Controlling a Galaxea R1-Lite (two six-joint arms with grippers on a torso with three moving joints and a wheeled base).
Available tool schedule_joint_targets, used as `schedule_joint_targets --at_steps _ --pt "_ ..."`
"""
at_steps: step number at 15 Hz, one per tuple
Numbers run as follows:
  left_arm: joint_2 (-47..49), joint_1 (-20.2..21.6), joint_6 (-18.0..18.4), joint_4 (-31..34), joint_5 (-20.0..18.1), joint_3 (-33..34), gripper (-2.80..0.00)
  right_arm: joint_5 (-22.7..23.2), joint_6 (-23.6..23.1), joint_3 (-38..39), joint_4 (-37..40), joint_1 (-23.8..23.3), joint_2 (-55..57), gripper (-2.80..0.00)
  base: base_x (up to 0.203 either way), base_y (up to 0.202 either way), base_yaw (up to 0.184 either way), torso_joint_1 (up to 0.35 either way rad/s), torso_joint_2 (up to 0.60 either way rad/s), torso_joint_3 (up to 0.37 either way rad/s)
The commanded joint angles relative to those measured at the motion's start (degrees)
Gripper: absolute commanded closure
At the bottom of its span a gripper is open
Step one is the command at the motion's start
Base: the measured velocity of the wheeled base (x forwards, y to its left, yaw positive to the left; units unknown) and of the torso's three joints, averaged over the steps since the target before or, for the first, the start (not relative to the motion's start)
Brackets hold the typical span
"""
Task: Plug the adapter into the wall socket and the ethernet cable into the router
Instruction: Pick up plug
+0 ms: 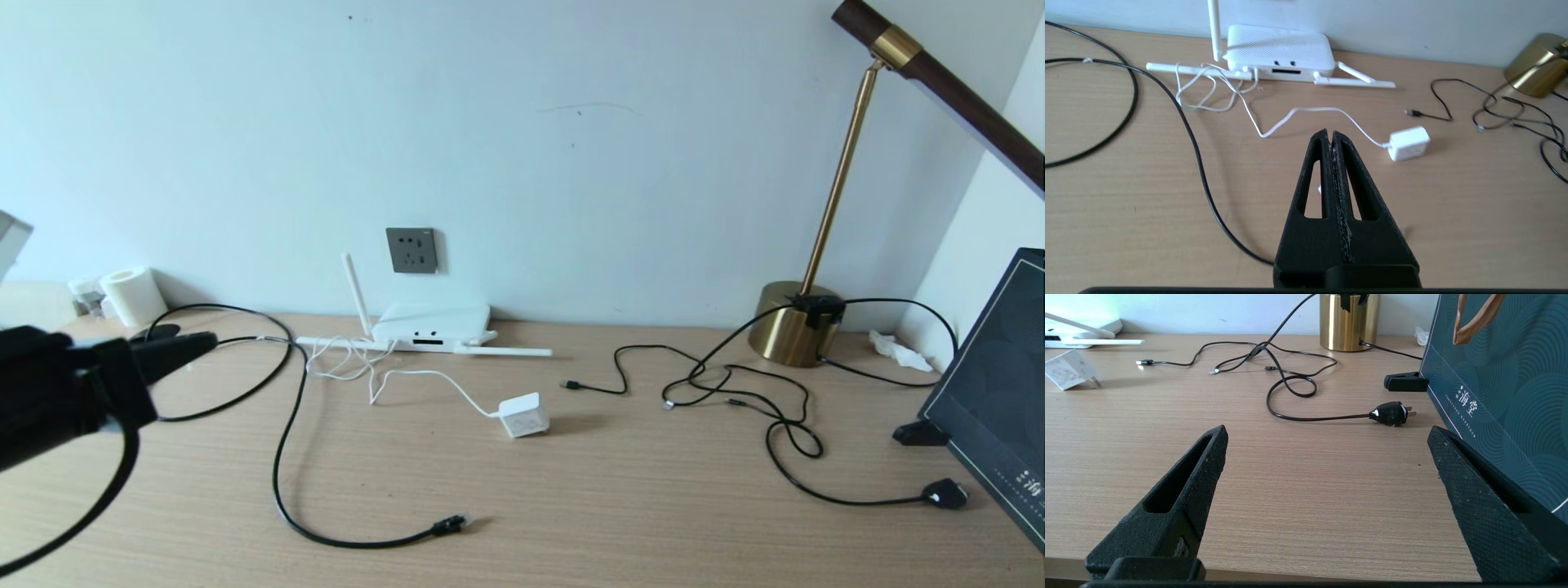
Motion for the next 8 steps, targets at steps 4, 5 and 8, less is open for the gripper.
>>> schedule_joint_targets --at_steps 4,5,8 --pt "21.6 1.02 6.06 -6.35 -2.03 -8.42 0.0 0.0 -0.04 0.62 -0.05 0.02 0.0 -2.8 0.0 0.0 0.0 0.0 0.0 0.0" --pt "23.25 0.81 7.34 -6.66 -5.26 -9.7 0.0 0.0 -0.04 0.62 -0.05 -0.02 0.0 -2.8 0.0 0.0 0.0 0.0 0.0 0.0" --pt "27.22 -1.73 11.05 -7.01 -11.12 -11.85 0.0 0.0 -0.04 0.63 -0.05 -0.02 0.0 -2.8 0.0 0.0 0.0 0.0 0.0 0.0"
